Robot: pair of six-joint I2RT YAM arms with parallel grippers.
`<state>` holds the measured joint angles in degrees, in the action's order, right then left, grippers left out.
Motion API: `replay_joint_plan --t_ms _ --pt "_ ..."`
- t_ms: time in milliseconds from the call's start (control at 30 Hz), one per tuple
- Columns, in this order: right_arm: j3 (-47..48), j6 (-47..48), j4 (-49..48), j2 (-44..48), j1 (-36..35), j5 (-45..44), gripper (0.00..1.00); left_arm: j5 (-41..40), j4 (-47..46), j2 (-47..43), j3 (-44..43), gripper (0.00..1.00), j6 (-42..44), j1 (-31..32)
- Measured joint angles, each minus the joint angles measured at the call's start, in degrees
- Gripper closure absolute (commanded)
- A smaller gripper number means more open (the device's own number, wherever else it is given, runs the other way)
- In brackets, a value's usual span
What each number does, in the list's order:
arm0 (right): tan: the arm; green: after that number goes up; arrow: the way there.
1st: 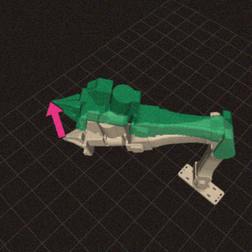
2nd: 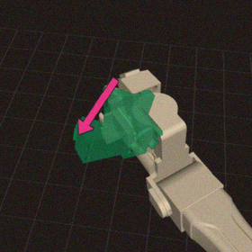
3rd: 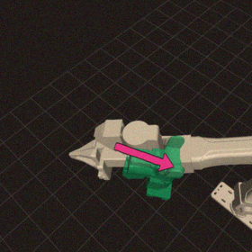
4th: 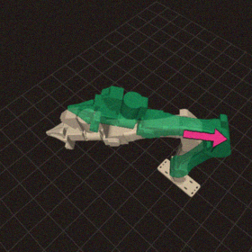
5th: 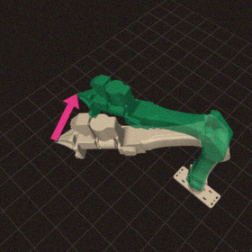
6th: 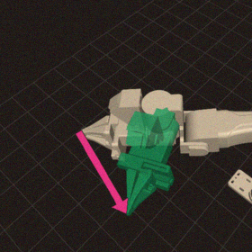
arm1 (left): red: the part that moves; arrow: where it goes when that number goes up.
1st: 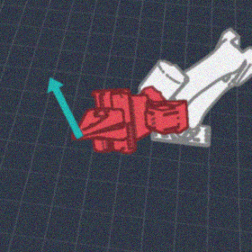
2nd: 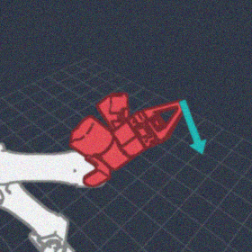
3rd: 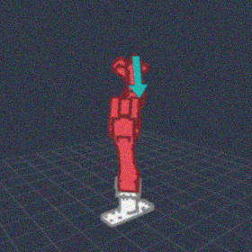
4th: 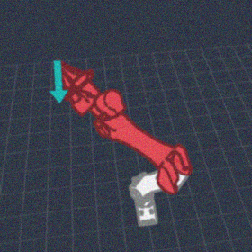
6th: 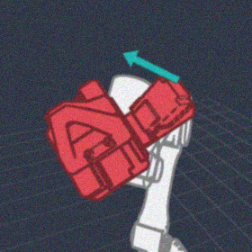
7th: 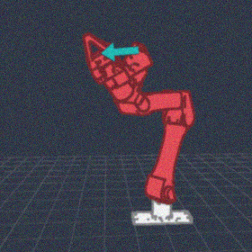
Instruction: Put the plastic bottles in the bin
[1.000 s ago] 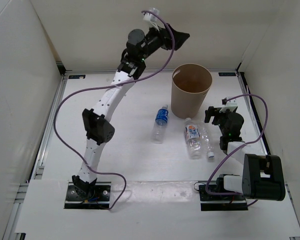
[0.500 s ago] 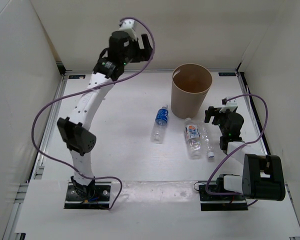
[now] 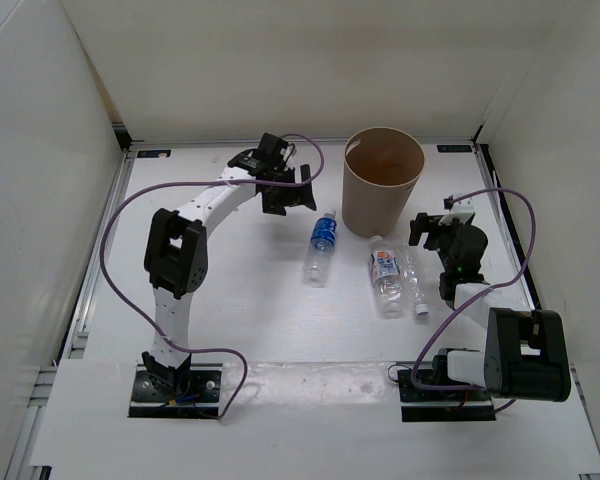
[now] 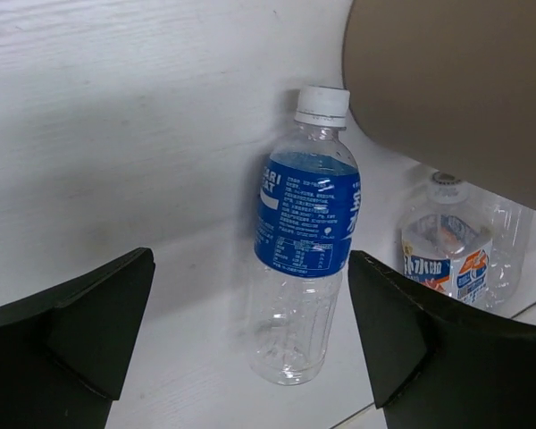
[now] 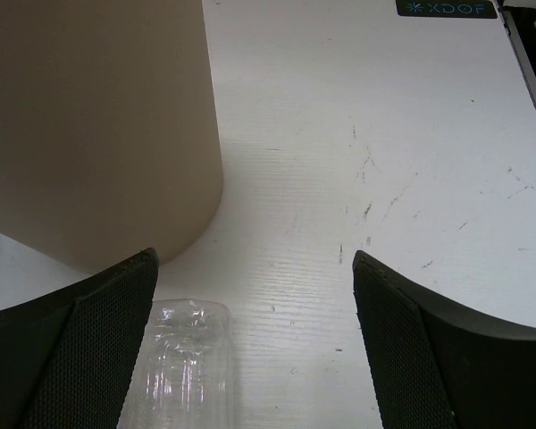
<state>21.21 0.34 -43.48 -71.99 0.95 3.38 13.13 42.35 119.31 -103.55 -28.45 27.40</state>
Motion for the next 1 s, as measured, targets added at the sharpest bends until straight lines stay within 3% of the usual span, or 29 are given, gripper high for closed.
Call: replay_joint_plan --t_ms 467,1000 --pt "0.00 0.00 0.00 0.00 0.00 -0.02 0.10 4.50 -2.86 4.28 1.84 0.00 2.97 4.22" --pt "0.00 0.00 0.00 0.00 0.00 0.00 0.10 6.43 1.09 11.47 -2.10 0.00 4.66 6.25"
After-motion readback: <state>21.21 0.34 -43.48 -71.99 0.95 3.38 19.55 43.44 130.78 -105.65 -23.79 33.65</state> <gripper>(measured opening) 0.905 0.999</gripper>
